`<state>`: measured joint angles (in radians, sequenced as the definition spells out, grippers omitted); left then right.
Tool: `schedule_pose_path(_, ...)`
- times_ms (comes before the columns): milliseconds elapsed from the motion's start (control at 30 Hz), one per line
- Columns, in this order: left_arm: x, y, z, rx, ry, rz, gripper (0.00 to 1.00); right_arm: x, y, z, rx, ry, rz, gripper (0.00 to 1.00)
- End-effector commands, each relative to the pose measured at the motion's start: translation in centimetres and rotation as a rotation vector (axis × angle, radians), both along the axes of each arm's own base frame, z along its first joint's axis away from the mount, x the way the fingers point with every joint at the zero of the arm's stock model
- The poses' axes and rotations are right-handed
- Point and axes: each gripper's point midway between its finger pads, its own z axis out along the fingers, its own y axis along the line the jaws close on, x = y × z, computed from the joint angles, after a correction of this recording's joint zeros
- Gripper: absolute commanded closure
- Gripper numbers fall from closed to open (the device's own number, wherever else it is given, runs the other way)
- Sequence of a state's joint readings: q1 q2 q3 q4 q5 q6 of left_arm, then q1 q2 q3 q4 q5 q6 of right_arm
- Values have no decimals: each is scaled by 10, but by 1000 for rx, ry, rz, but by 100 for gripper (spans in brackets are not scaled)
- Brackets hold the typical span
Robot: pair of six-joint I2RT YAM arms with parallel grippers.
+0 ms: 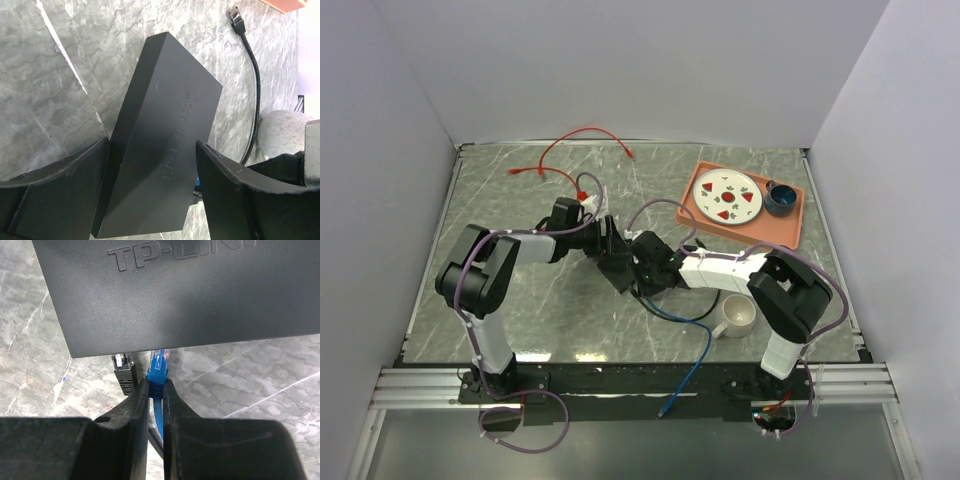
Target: Insert the plug into the switch port
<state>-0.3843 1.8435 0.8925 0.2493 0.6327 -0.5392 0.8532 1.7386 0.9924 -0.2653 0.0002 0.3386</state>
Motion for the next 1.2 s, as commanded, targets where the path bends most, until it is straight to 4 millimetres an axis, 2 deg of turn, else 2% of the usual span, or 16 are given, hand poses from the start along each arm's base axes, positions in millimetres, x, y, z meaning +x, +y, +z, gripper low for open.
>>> schedule_pose_path(0,-82,-16,-39,24,292,-151,27,28,20,25,98,-145,-15,100)
schedule_pose_path(300,-94,-17,-41,47,303,-182,34,30,12,24,72,-159,-41,100)
schedule_pose_path(700,-118,-23,-41,60,318,-227,37,37,2,29,51,-188,-121,100)
schedule_pose_path(900,-131,-23,-41,57,335,-226,39,43,-4,37,67,-233,-181,100)
schedule_pose_path(1167,-143,-31,-37,45,339,-241,40,49,4,48,90,-263,-153,100)
